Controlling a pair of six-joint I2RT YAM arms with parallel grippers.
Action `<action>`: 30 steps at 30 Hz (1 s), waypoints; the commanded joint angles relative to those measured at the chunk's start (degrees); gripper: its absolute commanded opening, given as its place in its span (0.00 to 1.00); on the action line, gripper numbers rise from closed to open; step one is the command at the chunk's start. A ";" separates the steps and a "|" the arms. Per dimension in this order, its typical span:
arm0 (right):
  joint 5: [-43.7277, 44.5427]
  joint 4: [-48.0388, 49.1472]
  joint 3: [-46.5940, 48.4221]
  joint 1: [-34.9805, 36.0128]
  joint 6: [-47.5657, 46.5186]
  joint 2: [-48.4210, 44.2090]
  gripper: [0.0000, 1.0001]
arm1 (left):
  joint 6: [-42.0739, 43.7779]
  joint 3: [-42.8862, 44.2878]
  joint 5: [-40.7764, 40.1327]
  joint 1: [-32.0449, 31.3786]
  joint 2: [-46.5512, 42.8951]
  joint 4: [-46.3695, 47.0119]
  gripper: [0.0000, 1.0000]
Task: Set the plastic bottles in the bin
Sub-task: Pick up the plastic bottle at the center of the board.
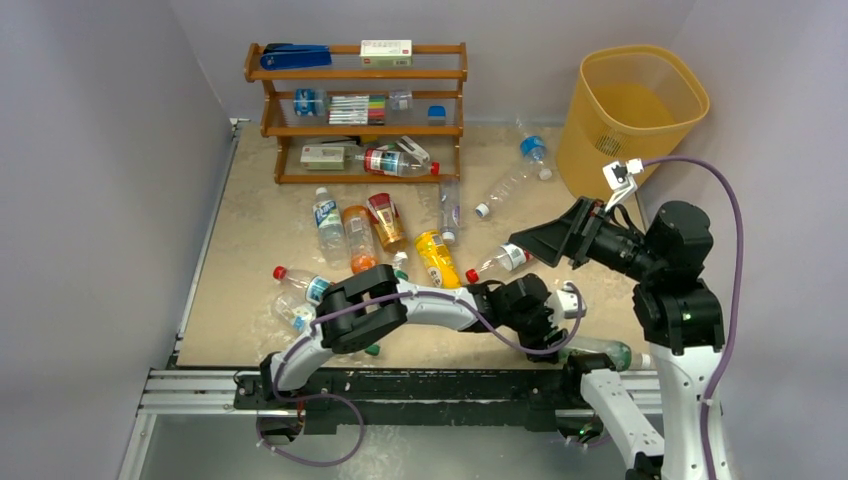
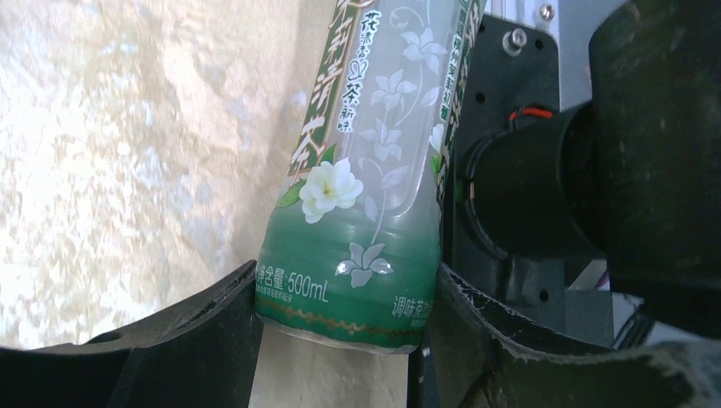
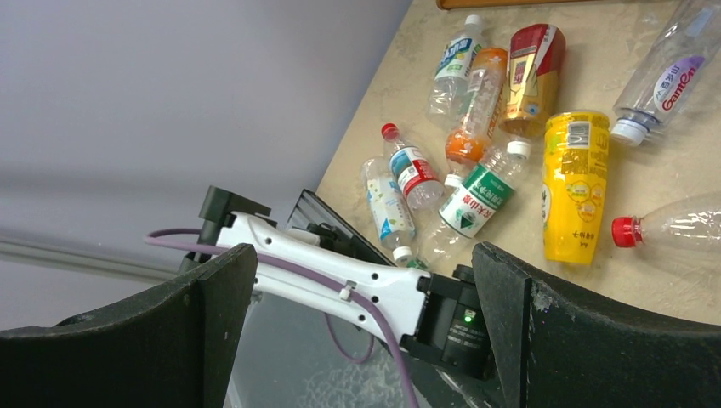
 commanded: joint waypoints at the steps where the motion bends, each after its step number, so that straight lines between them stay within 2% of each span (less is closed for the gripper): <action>1: -0.86 2.91 -0.47 0.19 0.01 -0.41 1.00 | -2.04 -5.83 -2.76 0.84 -6.54 2.80 0.39; 8: -0.57 4.96 -1.28 0.12 1.04 -0.43 1.00 | -6.11 -17.00 -6.74 5.04 -15.86 7.36 0.38; 15: -0.17 7.89 -3.64 0.07 2.15 -0.17 1.00 | -10.54 -26.58 -13.47 7.65 -27.94 7.53 0.39; 25: 0.84 11.25 -3.51 0.16 3.29 2.94 1.00 | -14.44 -33.66 -24.44 8.28 -43.60 -2.82 0.40; 30: 1.39 11.53 -2.57 0.08 3.43 3.76 1.00 | -17.16 -39.02 -26.31 12.54 -53.07 -4.81 0.42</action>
